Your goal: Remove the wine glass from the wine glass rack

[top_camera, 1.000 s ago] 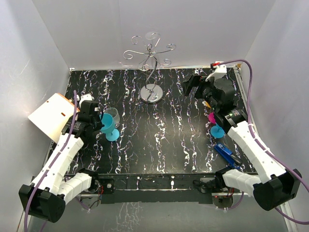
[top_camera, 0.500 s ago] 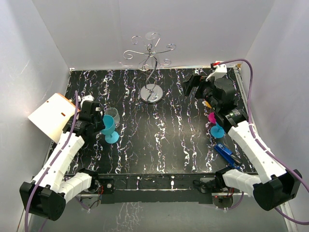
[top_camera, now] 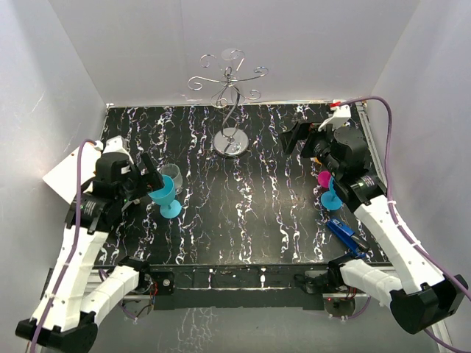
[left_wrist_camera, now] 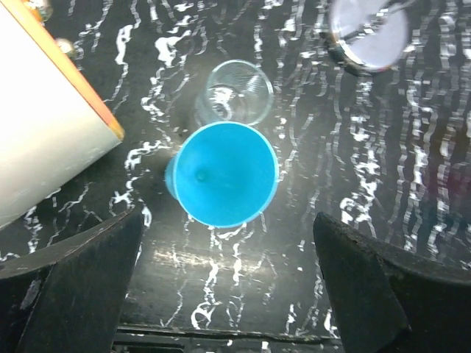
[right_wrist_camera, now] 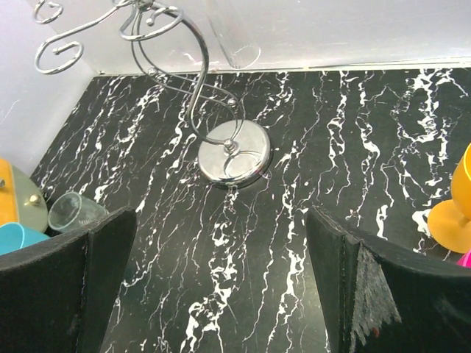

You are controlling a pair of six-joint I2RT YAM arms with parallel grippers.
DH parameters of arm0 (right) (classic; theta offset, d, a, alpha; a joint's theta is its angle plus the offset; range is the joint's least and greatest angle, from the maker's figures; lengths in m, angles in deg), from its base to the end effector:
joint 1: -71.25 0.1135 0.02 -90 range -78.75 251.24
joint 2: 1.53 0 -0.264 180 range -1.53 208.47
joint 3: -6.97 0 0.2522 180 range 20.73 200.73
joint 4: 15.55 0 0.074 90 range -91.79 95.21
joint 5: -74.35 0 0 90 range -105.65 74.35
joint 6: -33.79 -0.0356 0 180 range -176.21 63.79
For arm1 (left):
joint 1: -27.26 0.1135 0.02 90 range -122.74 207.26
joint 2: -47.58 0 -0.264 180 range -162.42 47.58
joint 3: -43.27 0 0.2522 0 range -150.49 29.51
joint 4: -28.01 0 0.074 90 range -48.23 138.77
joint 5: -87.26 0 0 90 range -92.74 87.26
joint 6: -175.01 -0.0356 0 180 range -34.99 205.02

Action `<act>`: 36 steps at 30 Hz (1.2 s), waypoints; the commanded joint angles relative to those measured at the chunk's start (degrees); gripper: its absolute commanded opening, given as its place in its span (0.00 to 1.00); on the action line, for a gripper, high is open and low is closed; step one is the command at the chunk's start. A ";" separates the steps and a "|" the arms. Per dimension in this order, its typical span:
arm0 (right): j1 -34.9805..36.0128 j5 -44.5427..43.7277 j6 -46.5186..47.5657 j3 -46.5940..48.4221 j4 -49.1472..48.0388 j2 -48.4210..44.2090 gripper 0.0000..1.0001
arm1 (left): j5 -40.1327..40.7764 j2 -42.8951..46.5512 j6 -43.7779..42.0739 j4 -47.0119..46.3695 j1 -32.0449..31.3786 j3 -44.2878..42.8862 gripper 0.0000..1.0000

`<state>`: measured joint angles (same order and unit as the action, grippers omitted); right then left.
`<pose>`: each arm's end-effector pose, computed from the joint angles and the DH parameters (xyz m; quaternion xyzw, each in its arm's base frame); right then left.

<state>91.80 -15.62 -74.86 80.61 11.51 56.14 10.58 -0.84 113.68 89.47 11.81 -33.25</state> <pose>0.2143 0.0803 0.3849 -0.0130 0.7720 0.2134 0.5986 0.1545 -0.0342 0.3700 -0.1553 0.8622 -0.0823 0.4750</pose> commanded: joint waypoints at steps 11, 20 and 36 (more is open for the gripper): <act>-0.26 6.13 -3.41 1.41 4.09 -1.49 0.98 | -22.50 0.36 -1.28 -6.78 -0.10 -7.24 0.99; -0.25 6.22 -4.03 8.92 7.07 2.10 0.98 | -24.17 -11.23 -3.28 -12.13 -0.03 -19.25 0.99; -0.71 9.53 -9.50 16.20 1.07 11.75 0.98 | -30.70 -27.16 1.47 -17.99 0.61 -31.18 0.99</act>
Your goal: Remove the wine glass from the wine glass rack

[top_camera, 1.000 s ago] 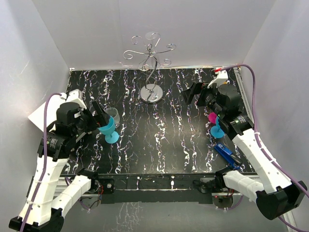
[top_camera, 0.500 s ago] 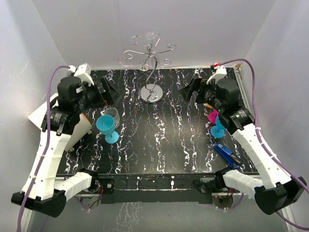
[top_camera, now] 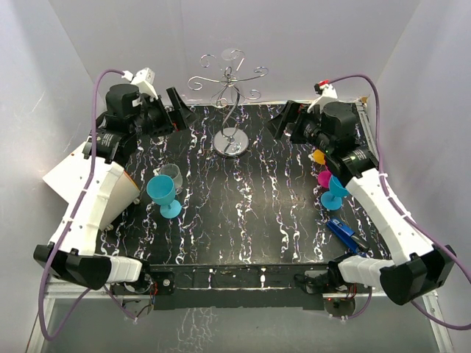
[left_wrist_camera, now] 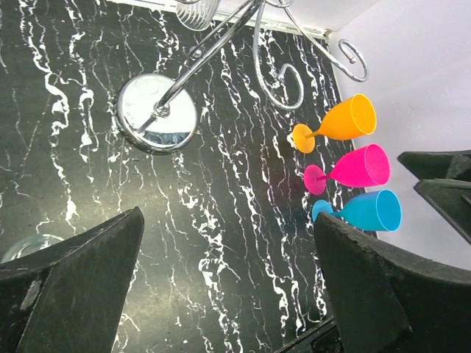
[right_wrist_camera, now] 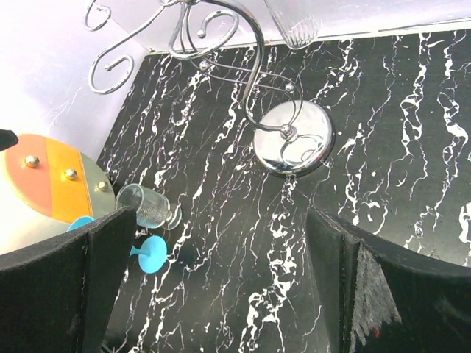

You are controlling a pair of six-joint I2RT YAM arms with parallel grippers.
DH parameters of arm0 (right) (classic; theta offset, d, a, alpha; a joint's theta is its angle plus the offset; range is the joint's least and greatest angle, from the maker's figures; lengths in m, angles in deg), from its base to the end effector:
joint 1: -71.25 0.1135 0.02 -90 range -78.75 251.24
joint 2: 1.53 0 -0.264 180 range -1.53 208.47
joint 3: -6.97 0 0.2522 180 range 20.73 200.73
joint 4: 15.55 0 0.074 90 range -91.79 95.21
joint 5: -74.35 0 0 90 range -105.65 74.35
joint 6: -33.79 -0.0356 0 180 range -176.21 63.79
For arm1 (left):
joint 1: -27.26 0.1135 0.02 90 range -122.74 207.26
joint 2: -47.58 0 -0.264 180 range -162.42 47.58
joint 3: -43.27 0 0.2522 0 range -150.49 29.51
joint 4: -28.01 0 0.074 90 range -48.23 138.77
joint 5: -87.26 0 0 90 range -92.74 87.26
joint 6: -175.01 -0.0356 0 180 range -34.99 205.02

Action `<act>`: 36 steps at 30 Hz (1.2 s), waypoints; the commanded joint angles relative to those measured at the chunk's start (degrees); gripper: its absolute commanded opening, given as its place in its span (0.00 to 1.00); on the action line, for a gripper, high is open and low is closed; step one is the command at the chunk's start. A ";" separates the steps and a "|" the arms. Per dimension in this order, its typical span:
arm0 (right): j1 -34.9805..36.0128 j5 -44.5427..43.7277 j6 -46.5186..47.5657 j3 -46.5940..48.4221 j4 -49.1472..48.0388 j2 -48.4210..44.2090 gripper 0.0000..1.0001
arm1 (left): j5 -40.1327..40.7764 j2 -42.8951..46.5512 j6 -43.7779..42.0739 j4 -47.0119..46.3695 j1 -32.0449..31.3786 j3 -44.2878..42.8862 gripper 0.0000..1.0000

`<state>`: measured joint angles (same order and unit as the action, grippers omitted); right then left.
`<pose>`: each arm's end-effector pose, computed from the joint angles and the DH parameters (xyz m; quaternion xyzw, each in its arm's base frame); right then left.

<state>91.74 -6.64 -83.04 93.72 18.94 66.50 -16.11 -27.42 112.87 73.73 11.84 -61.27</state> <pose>0.2464 0.0980 0.4096 -0.0034 0.7964 0.2988 0.5259 0.2633 -0.0812 0.4626 -0.0165 0.7970 -0.3065 0.5201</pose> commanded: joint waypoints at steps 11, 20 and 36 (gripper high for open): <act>-1.92 7.74 -5.90 5.58 -14.04 7.64 0.98 | -16.50 -7.65 12.11 -7.78 11.08 -5.81 0.99; -2.79 8.60 -6.49 5.28 -15.37 7.37 0.99 | -27.67 -19.77 22.35 -21.08 13.84 -10.80 0.87; -5.21 9.94 -6.21 3.63 -16.27 5.53 0.98 | -24.90 -30.30 26.57 -23.29 13.38 -19.60 0.54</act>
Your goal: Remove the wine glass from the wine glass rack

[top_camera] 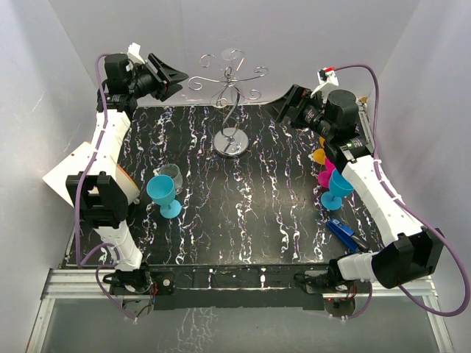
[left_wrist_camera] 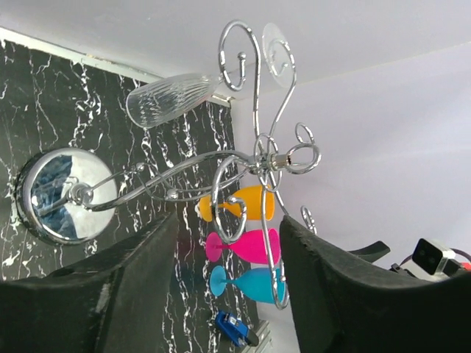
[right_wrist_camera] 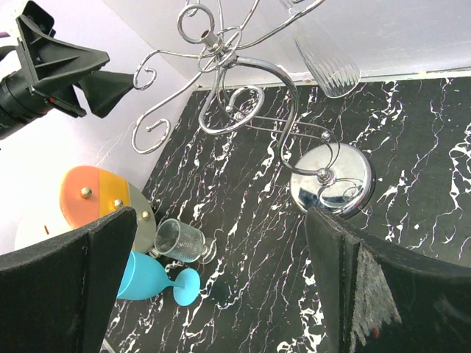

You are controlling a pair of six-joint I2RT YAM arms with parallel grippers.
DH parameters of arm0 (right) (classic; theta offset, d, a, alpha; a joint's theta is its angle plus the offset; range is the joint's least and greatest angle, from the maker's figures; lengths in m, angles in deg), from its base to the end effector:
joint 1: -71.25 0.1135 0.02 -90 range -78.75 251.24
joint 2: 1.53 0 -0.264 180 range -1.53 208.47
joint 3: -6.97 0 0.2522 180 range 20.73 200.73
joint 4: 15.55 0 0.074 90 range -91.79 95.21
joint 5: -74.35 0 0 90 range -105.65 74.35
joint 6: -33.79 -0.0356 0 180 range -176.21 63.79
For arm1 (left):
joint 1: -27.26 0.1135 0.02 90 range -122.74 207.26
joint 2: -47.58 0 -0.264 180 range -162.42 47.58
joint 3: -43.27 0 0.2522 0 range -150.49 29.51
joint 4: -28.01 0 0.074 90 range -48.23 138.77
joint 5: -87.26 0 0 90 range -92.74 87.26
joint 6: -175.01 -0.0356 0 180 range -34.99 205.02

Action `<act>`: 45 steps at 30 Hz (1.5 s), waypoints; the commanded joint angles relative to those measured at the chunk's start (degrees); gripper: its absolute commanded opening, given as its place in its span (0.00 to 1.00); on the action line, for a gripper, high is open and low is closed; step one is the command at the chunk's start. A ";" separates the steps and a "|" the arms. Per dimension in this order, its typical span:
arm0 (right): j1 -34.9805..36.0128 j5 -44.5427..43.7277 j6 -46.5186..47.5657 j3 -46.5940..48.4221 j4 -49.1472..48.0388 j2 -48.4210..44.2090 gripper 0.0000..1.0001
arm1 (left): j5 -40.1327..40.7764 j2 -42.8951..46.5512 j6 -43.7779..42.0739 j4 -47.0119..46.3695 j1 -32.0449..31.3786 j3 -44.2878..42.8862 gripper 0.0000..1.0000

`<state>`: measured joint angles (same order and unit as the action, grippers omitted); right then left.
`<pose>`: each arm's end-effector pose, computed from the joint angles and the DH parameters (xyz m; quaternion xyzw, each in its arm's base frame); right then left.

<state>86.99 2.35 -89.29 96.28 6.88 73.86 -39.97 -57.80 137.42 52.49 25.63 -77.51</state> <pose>0.2905 0.0933 0.4137 0.0119 0.7551 0.3743 0.5381 0.4334 -0.0339 0.4189 -0.1220 0.7402 -0.4957 0.4375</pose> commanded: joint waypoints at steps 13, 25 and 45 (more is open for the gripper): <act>-1.00 1.25 -0.30 0.43 -4.97 -3.16 0.98 | 1.80 -1.67 1.69 0.96 -3.17 -5.74 0.45; -1.16 1.07 -0.62 -0.84 -5.01 -4.83 0.98 | 3.05 0.54 2.20 1.32 -4.00 -4.47 0.28; -1.16 1.78 -2.16 -2.69 -5.60 -7.26 0.98 | 3.33 5.13 4.90 -0.52 -7.56 -1.65 0.19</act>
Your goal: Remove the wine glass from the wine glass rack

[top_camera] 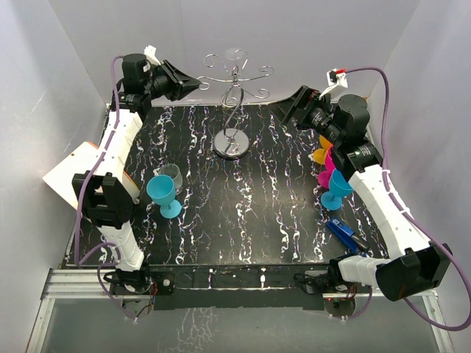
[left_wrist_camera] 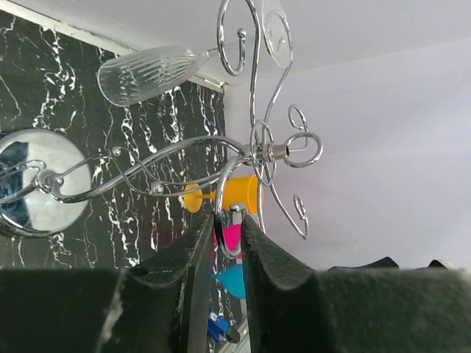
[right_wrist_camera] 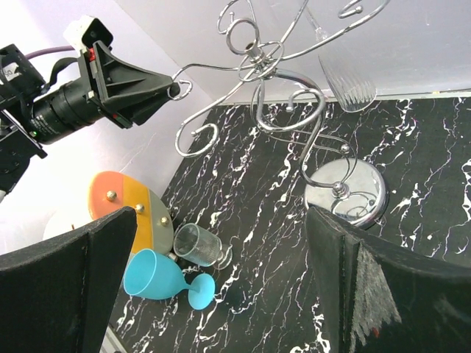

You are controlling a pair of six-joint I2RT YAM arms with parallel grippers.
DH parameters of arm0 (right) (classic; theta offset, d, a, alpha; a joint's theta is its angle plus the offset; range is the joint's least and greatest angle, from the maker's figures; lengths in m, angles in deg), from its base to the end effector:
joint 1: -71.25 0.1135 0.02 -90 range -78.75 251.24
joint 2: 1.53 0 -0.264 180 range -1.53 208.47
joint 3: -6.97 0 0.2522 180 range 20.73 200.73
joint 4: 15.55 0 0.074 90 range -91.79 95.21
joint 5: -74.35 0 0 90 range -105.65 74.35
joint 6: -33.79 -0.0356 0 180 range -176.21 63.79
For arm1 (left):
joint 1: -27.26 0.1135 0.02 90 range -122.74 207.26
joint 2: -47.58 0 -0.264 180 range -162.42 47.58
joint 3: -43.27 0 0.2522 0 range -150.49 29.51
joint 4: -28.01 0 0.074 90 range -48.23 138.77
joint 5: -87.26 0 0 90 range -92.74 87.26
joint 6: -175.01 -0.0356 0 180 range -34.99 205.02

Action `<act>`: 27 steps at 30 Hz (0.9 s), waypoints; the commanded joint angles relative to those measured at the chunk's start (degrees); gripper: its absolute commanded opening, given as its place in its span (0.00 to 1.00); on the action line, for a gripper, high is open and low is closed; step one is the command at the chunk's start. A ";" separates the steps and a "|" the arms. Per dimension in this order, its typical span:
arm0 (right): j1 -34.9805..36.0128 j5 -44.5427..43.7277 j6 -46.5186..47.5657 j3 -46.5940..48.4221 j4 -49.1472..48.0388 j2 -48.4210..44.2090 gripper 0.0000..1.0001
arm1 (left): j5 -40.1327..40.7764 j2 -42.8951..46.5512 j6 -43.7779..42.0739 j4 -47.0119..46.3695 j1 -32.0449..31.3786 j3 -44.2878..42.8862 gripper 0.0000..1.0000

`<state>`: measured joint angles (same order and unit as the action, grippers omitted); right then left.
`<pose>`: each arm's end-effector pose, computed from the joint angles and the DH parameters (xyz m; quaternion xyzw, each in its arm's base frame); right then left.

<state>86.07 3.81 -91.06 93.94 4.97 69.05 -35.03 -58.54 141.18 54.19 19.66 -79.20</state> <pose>0.2691 0.0835 0.4259 0.0121 0.7306 0.3943 0.5573 0.4315 -0.0768 0.4203 -0.1390 0.7435 -0.5074 0.4128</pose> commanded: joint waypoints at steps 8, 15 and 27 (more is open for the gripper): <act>-0.24 0.38 -0.78 -1.02 -3.44 -3.88 0.98 | -0.56 8.47 1.60 -2.55 -3.48 2.57 0.19; -0.24 0.25 -1.01 -1.73 -2.91 -5.23 0.98 | 0.19 10.63 2.01 -2.94 -4.79 5.56 0.19; -0.25 0.22 -1.15 -2.28 -2.46 -6.25 0.98 | 1.29 14.71 2.29 -3.46 -6.67 11.00 0.20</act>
<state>86.07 3.83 -91.96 92.06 4.56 64.49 -33.13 -48.95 142.75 53.49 13.45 -68.95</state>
